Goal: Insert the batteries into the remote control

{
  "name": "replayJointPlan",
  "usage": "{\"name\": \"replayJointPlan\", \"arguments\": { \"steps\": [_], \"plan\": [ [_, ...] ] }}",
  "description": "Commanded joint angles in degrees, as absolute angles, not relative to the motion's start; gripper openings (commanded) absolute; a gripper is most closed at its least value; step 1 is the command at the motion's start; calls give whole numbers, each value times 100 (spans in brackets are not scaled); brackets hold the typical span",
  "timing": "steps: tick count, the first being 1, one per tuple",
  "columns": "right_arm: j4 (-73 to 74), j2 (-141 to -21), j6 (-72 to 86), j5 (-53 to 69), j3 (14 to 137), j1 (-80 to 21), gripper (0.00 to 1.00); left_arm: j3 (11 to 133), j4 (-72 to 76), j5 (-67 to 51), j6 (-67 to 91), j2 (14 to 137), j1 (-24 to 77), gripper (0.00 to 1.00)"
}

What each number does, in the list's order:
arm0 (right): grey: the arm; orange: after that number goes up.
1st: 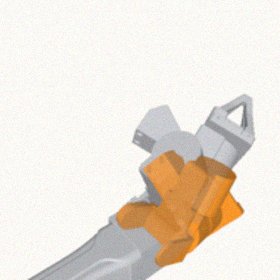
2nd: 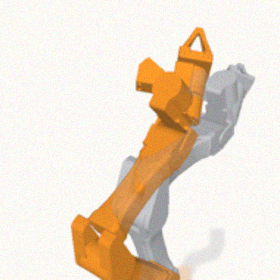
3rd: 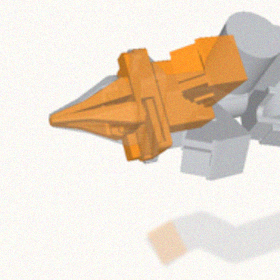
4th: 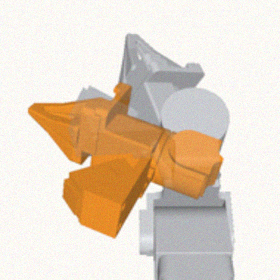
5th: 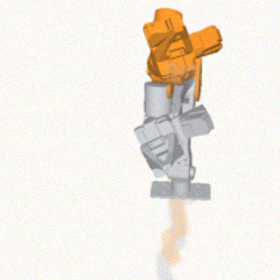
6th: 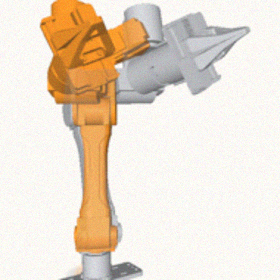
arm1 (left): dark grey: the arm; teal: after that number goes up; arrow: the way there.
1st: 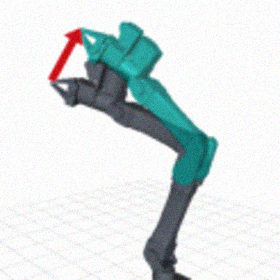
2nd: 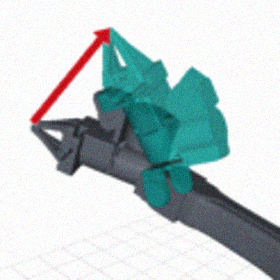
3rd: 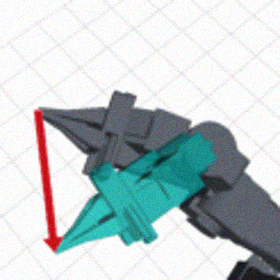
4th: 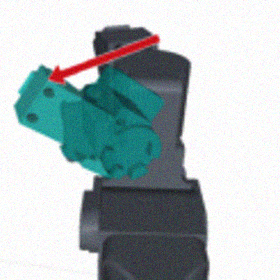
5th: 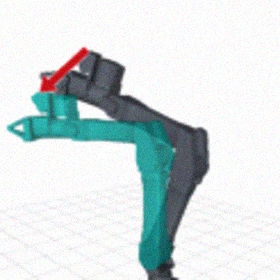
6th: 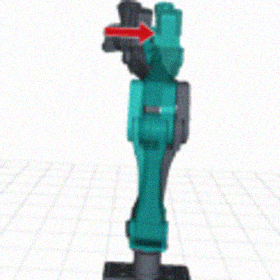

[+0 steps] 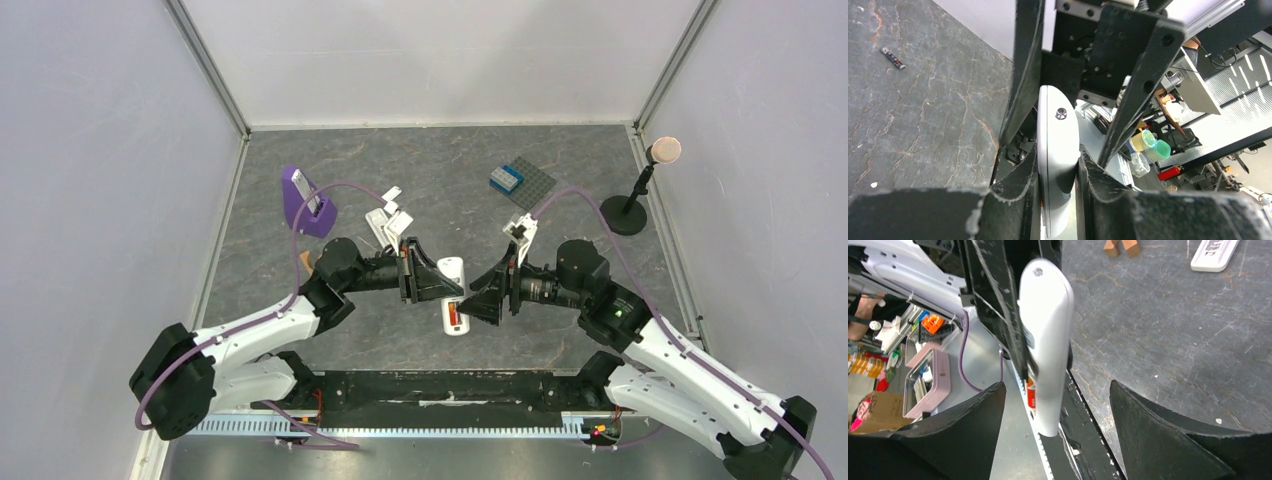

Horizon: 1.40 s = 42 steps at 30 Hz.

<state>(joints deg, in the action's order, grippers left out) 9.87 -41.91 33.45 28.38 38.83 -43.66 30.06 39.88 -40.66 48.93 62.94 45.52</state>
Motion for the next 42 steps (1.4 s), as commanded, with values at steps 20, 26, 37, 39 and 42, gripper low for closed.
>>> {"name": "replayJointPlan", "arguments": {
  "steps": [20,26,37,39,42],
  "plan": [
    [-149,-4709,3621,2856,3328,-4551,37,3197,5213,-4289,5354,6463,4579,2],
    [-146,-4651,3718,2783,3339,-4542,41,3152,5175,-4267,5322,6439,4584,2],
    [1383,-3998,3623,907,3576,-4538,82,3144,2241,-2514,4028,5670,4410,2],
    [1851,-3954,3784,236,3601,-4521,81,3081,1696,-1968,4001,5426,4277,2],
    [2836,-4286,4079,-1319,3735,-4386,77,2825,1466,-1788,4085,5049,3899,2]
  ]
}}
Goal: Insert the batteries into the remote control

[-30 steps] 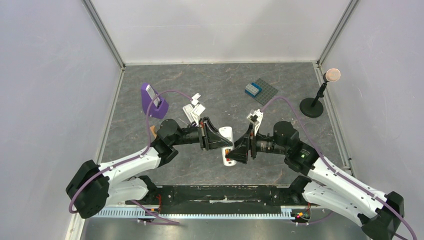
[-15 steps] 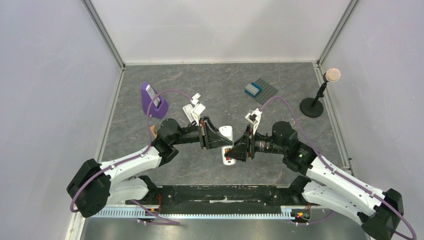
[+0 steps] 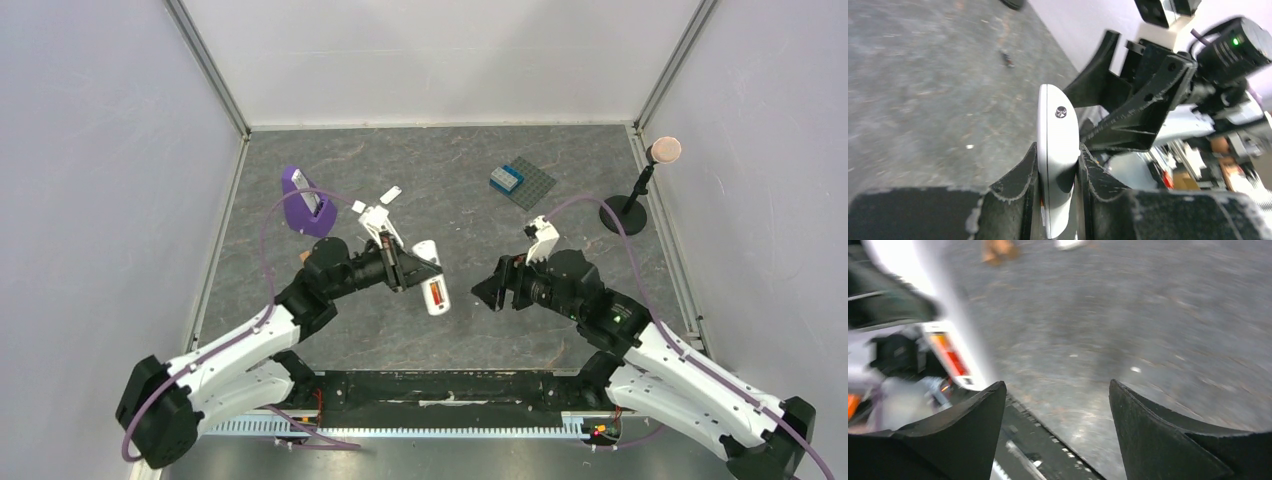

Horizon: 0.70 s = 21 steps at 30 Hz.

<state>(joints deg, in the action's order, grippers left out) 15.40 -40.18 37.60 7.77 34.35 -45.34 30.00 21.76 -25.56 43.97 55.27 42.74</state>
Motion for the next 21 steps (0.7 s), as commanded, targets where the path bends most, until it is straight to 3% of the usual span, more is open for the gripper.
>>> {"name": "replayJointPlan", "arguments": {
  "steps": [1,4,9,14,21],
  "plan": [
    [3096,-4463,4143,-1683,3774,-4281,76,2743,1470,-1864,4089,4924,3807,2],
    [3393,-5090,4054,-2058,3726,-3490,71,2701,1231,-2060,3945,4644,3604,2],
    [2916,-5972,3548,-2058,3525,-2242,72,2795,733,-2240,3689,4471,3441,2],
    [2414,-6802,3299,-1860,3507,-1516,74,2695,785,-2345,3704,4504,3396,2],
    [1903,-7571,3143,-1624,3566,-1135,67,2619,1046,-2514,3735,4691,3331,2]
  ]
}}
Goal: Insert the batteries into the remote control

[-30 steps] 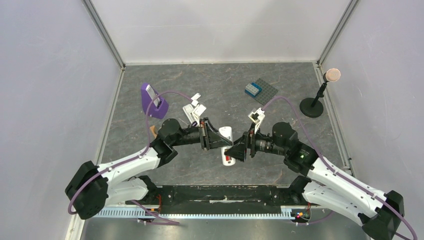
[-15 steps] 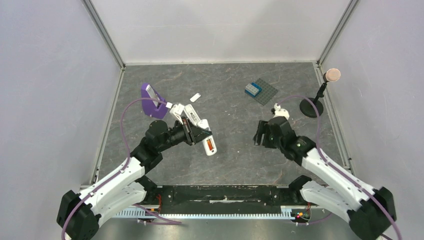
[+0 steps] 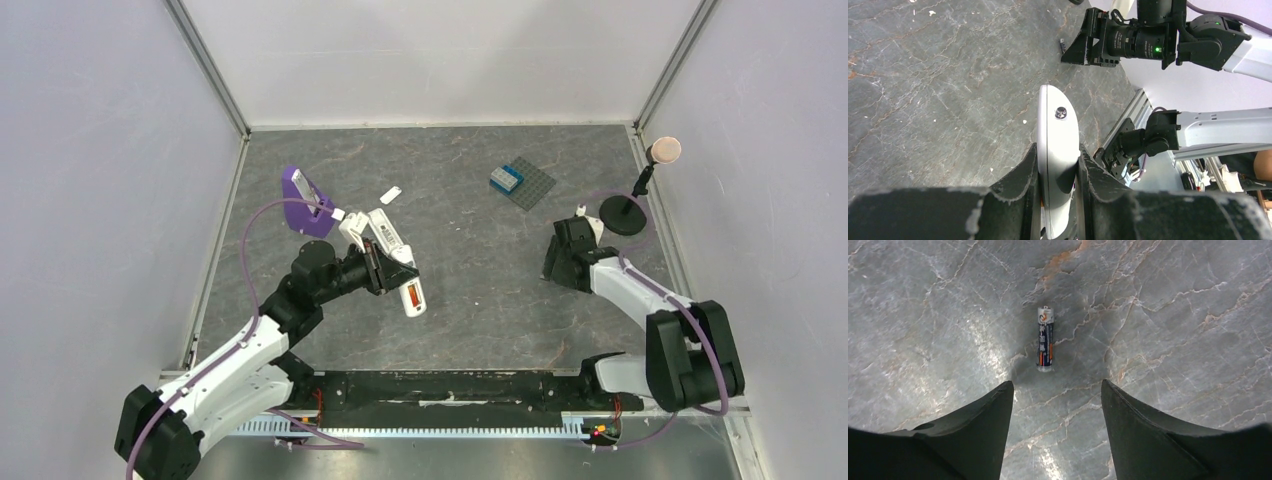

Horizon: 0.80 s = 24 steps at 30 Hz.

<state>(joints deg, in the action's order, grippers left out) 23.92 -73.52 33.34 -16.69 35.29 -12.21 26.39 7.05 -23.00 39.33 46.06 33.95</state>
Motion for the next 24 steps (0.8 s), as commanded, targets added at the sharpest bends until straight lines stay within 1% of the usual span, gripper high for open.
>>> {"name": "replayJointPlan", "arguments": {
  "steps": [1,10,14,17,19,21,24],
  "plan": [
    [1882,-7670,3131,-1660,3612,-1125,65,2619,1083,-2560,3744,4738,3319,2],
    [1785,-8332,3073,-2131,3840,-1057,57,2613,1130,-2715,3700,4843,3186,2],
    [1659,-8524,3013,-2099,3867,-953,51,2616,1139,-2755,3709,4869,3158,2],
    [1583,-8610,2964,-2051,3869,-881,39,2619,1160,-2777,3731,4899,3138,2],
    [1493,-8644,2944,-1998,3841,-849,34,2617,1177,-2799,3744,4907,3130,2],
    [1462,-8694,2931,-1947,3841,-817,32,2619,1203,-2812,3763,4930,3129,2],
    [1410,-8788,2931,-1904,3841,-750,32,2628,1230,-2859,3791,4964,3120,2]
  ]
}}
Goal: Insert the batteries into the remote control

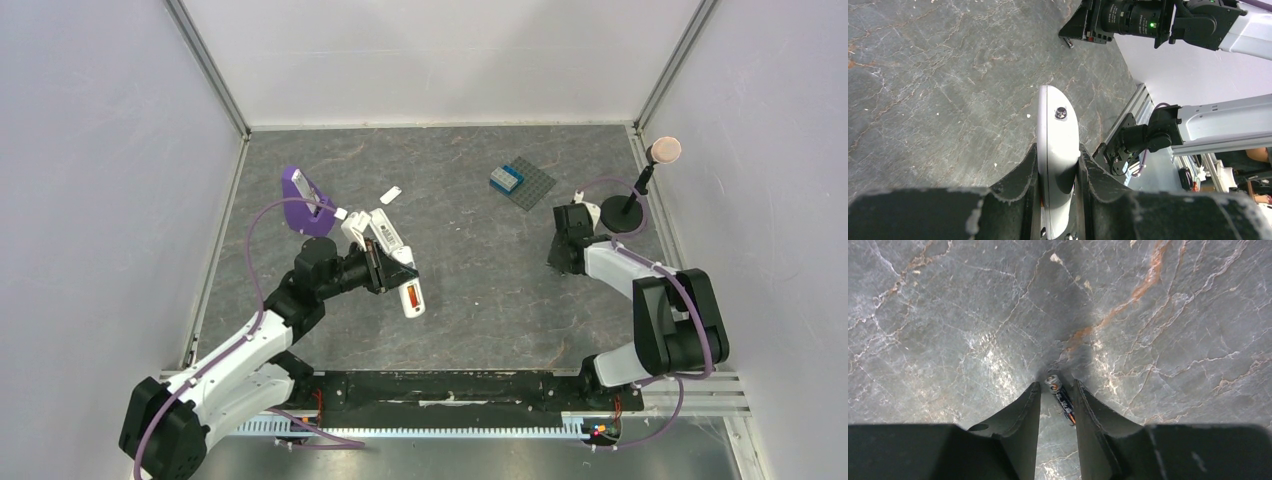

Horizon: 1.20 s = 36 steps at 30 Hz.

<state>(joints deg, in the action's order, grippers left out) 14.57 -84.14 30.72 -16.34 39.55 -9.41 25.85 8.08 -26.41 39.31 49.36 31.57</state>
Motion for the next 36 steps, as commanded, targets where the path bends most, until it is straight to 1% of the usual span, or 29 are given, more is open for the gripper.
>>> {"name": "replayJointPlan", "arguments": {
  "steps": [1,3,8,11,13,17,24,25,28,33,36],
  "plan": [
    [1408,-8805,2924,-1869,3841,-720,33,2627,1238,-2864,3804,4973,3120,2],
    [1369,-8855,2903,-1756,3841,-664,32,2628,1256,-2875,3815,4983,3117,2],
    [1377,-8830,2838,-1350,3794,-655,24,2619,1282,-2892,3823,4994,3111,2],
    [1395,-8744,2834,-1217,3698,-666,21,2601,1309,-2900,3841,5018,3111,2],
    [1409,-8691,2847,-1204,3631,-659,23,2597,1327,-2916,3852,5027,3110,2],
    [1490,-8641,2846,-1210,3553,-659,33,2581,1386,-2945,3892,5066,3103,2],
    [1650,-8333,2892,-1072,3213,-658,32,2507,1453,-2937,3961,5018,3103,2],
    [1642,-8320,2887,-1044,3168,-659,31,2490,1481,-2936,3976,5016,3103,2],
    [1630,-8349,2868,-1022,3109,-657,24,2461,1553,-2949,4009,5052,3103,2],
    [1626,-8372,2834,-1035,3141,-656,8,2470,1624,-2962,4055,5103,3103,2],
    [1607,-8260,2776,-886,3198,-670,3,2459,1703,-2994,4099,5155,3109,2]
  ]
}}
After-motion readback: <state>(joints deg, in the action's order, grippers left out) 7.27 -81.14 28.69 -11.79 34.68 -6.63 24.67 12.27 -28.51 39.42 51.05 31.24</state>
